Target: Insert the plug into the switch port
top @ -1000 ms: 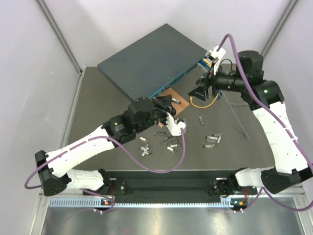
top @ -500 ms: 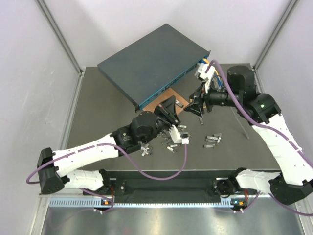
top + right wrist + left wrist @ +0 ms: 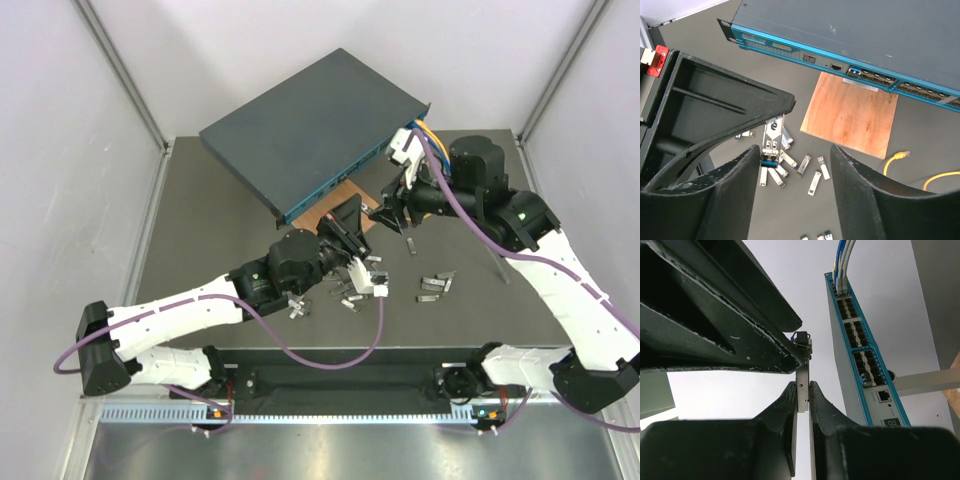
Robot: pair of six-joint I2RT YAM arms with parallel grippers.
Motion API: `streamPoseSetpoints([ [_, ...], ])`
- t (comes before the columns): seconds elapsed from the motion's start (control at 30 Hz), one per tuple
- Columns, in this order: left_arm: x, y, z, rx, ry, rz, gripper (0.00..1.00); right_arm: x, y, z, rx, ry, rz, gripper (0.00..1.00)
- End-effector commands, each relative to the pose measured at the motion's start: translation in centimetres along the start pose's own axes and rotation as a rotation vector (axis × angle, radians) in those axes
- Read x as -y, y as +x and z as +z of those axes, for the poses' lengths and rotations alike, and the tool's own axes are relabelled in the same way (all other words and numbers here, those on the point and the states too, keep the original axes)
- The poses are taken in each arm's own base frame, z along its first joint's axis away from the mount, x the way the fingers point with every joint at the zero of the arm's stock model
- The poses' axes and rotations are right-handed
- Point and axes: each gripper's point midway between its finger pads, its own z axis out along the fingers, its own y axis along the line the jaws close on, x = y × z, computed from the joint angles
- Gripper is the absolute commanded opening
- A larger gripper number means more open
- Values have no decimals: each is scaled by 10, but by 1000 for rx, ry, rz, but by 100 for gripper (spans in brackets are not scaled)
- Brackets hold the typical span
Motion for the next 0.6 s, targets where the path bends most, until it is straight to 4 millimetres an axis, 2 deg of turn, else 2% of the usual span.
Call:
streamPoseSetpoints([
  [0.0,-24,4,-4,-18,-76,-9,0,2,-10,7,31,26,-40,56],
  [0.23,-23,4,-4,-19,-70,-15,0,-1,2,14,-10,20,-67,52],
  [0.43,-20,3,-4,-16,-63,-15,0,-3,6,16,-27,25,-103,40],
  [0.53,-21,3,-4,-16,-65,-14,1,-2,7,17,-30,28,-112,24],
  [0.57,-20,3,-3,-16,-63,-14,2,-2,7,17,-30,31,-112,13],
])
